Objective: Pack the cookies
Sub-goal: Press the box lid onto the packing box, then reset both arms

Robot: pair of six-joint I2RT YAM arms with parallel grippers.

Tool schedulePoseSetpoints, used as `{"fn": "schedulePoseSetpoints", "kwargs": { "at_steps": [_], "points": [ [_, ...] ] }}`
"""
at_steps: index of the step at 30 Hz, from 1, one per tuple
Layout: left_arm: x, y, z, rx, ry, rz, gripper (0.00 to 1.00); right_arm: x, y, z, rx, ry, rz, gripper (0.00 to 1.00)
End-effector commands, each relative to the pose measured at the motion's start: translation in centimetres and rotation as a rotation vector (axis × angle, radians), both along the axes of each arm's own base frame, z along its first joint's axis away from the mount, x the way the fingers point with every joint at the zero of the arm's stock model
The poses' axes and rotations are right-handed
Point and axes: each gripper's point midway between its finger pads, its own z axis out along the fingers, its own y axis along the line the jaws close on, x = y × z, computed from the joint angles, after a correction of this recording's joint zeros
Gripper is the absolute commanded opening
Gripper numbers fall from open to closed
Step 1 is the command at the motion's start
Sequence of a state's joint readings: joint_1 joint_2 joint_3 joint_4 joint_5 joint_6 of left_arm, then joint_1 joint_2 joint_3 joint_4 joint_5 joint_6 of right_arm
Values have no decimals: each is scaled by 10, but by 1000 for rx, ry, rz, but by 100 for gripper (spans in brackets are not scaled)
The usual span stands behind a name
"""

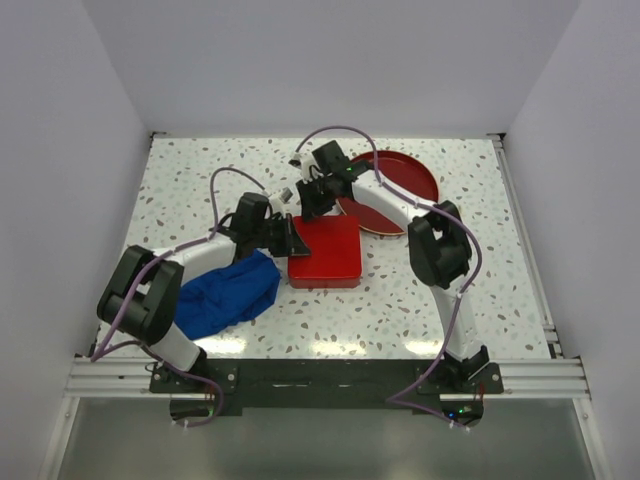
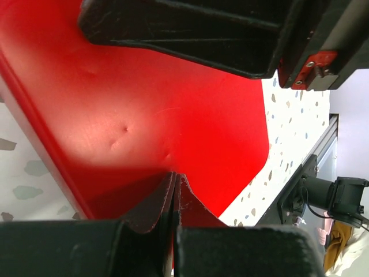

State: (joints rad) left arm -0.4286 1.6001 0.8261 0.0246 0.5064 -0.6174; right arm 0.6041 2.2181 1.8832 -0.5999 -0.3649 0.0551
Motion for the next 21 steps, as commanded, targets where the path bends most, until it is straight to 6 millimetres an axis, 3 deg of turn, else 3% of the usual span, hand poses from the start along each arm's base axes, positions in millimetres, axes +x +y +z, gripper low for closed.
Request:
{"fn": "schedulePoseSetpoints", "kwargs": {
  "at_steps": [1,4,5,8,9,11,12,14,15,17,18,19,20,21],
  "points": [
    [-30,46,-58,212,182,66,3,-23,-33,-47,-163,104,6,10],
    [-21,47,-47,187,164,80,5,-17,-20,-5,-24,95,42,13],
    [-18,48,-43,178,156,87,6,-12,-20,18,20,65,44,14],
    [0,48,-9,133,75,111,8,6,-34,77,132,-28,67,17],
    [9,47,6,119,36,122,11,17,-46,95,163,-62,60,18],
    [23,52,36,93,-53,145,15,22,-64,116,182,-92,61,20],
    [31,55,52,89,-102,163,22,28,-84,132,177,-149,55,21],
    [42,68,82,90,-198,199,29,31,-112,138,134,-184,17,28],
    [50,76,95,105,-245,235,38,37,-138,154,111,-251,-17,30],
    [58,95,126,126,-363,292,50,43,-177,156,21,-296,-96,40],
    [62,112,147,149,-437,363,65,47,-211,173,-8,-351,-161,53],
    [65,120,161,157,-493,393,73,52,-235,175,-54,-380,-226,69],
    [66,127,173,162,-533,427,81,56,-255,173,-82,-404,-274,99],
    [65,143,191,173,-584,496,94,60,-287,181,-112,-438,-352,99]
  ]
}}
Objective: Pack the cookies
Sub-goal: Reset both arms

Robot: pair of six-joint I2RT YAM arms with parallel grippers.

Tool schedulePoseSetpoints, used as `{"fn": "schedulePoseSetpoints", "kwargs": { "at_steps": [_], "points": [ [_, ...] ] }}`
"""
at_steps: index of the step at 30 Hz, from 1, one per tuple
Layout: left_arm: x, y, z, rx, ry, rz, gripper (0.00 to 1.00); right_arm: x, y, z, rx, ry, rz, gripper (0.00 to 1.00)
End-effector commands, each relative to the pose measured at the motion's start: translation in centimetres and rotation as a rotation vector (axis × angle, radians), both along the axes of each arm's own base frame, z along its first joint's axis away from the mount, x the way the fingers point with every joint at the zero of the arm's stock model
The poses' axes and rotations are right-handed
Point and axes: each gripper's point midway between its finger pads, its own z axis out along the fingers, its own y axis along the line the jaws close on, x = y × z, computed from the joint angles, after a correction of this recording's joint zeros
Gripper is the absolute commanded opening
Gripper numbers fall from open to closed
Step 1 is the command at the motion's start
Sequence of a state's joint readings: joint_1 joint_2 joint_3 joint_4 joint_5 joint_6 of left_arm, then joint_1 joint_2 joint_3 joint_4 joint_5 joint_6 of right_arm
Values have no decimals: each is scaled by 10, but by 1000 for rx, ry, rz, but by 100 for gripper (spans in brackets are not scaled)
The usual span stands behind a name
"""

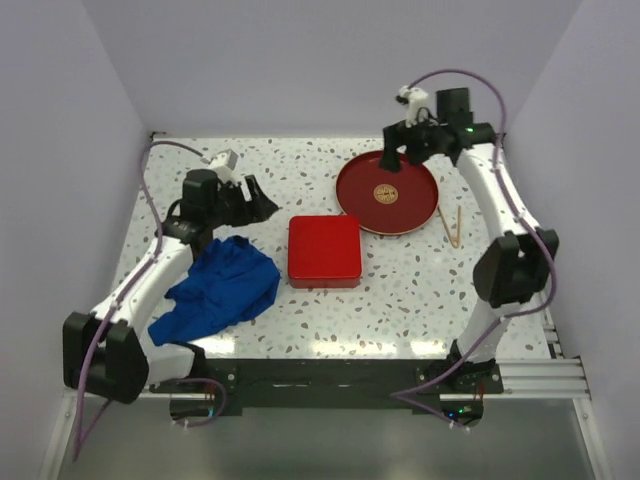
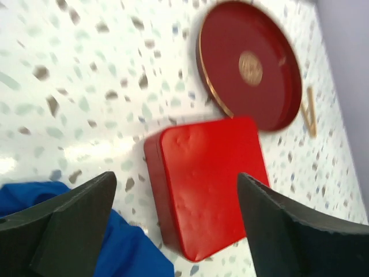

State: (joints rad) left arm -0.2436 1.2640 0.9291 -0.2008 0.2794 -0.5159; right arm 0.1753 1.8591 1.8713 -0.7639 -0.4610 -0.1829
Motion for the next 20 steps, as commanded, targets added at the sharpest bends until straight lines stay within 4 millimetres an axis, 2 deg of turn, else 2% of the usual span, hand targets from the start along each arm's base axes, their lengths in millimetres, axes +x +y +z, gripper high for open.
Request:
{"fn": "schedulePoseSetpoints", "kwargs": {
  "at_steps": [1,3,5,6,7,8,10,11,15,19,20],
  "points": [
    [18,53,90,68,-312,212,100,-1,-103,42,-161,-185,-234,99],
    [16,70,111,70,-370,273,100,-1,-151,44,-187,-194,-441,99],
    [13,80,119,97,-383,293,100,-18,-182,48,-125,-143,-588,99],
    [10,85,124,109,-395,306,100,-24,-186,51,-103,-134,-587,99],
    [8,88,123,132,-388,304,100,-34,-190,68,-80,-164,-604,99],
    [7,90,127,140,-393,307,100,-40,-200,67,-80,-170,-670,99],
    [1,91,131,153,-406,302,100,-56,-210,87,-82,-257,-755,99],
    [-2,92,135,151,-415,302,100,-63,-220,94,-68,-269,-857,99],
    [-7,90,135,147,-413,286,100,-85,-232,109,-102,-294,-944,99],
    [-9,86,133,134,-412,269,100,-98,-234,115,-139,-308,-940,99],
    [-9,85,133,128,-413,262,100,-103,-234,122,-133,-332,-944,99]
  ]
}}
